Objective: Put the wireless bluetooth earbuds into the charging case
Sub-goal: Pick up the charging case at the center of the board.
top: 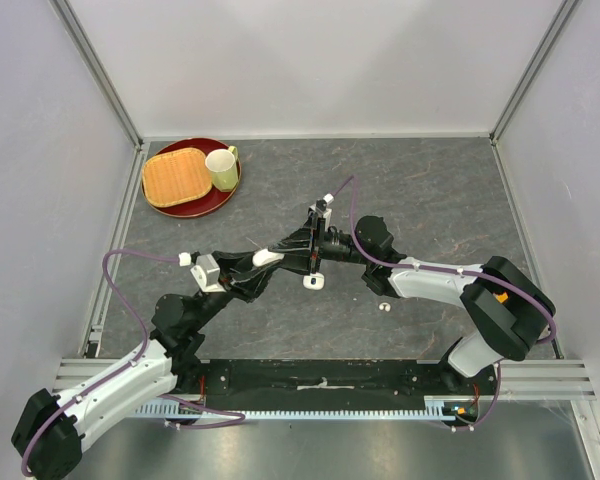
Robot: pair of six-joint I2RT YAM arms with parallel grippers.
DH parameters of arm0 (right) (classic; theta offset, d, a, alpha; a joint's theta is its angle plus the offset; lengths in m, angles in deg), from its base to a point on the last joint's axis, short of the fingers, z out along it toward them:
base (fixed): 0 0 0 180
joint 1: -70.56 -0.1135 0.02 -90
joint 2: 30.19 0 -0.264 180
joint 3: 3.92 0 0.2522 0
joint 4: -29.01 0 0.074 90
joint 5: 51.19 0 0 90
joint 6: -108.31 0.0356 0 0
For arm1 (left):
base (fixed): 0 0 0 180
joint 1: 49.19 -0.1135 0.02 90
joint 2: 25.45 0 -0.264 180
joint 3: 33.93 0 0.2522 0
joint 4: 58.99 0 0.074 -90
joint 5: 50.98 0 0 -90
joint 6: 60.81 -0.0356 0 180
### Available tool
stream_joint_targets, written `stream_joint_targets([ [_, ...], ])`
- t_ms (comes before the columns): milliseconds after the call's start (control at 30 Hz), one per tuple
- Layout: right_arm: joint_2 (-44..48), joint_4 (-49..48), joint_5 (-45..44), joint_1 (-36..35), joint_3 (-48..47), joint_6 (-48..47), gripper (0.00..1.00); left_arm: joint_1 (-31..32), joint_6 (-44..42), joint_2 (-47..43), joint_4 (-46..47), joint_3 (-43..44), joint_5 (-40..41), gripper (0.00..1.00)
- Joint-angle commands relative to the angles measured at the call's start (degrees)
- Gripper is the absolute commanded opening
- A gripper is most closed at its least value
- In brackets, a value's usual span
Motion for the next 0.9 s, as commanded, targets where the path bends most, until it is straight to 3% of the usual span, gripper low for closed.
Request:
stream_joint_targets([
  [0, -0.46, -4.36, 0.01, -0.34, -0.21, 0.73, 0.01, 0.05, 0.26, -0.07, 3.42, 1.45, 0.90, 0.46],
  [200, -0.46, -4.62, 0.01, -0.34, -0.13, 0.91, 0.01, 0.05, 0.61, -0.08, 3.33, 1.28, 0.81, 0.43],
  [300, -0.55, -4.62, 0.01, -0.34, -0.04, 0.73, 0.01, 0.05, 0.61, 0.19, 3.24, 1.37, 0.37, 0.33],
  [433, -0.46, -4.71, 0.19, -0.34, 0.05, 0.73, 0.02, -0.04, 0.61, 0.89, 3.16, 1.63, -0.33, 0.07],
  [500, -0.55, -4.54, 0.28, -0.34, 0.05, 0.38, 0.07, 0.05, 0.61, 0.89, 3.16, 1.54, -0.86, 0.02],
  [600, -0.64, -3.22, 0.45, -0.34, 0.05, -0.32, 0.19, -0.04, 0.62, 0.80, 3.24, 1.37, -1.30, 0.02],
  [633, -0.29, -2.26, 0.45, -0.43, 0.05, -1.28, 0.28, -0.04, 0.79, 0.63, 3.42, 1.11, -1.39, 0.02],
  [700, 0.24, -0.68, 0.19, -0.34, -0.04, -2.69, 0.38, 0.05, 1.14, 0.37, 3.94, 0.75, -1.21, 0.02],
  [733, 1.03, 1.59, 0.10, -0.25, -0.13, -4.78, 0.48, 0.05, 1.14, 0.10, 4.47, 0.40, -1.21, 0.02],
  [867, 4.80, 14.41, -1.56, 0.45, -2.14, -14.98, 0.68, -0.04, 1.23, -0.69, 4.74, -0.21, -2.44, 0.02],
])
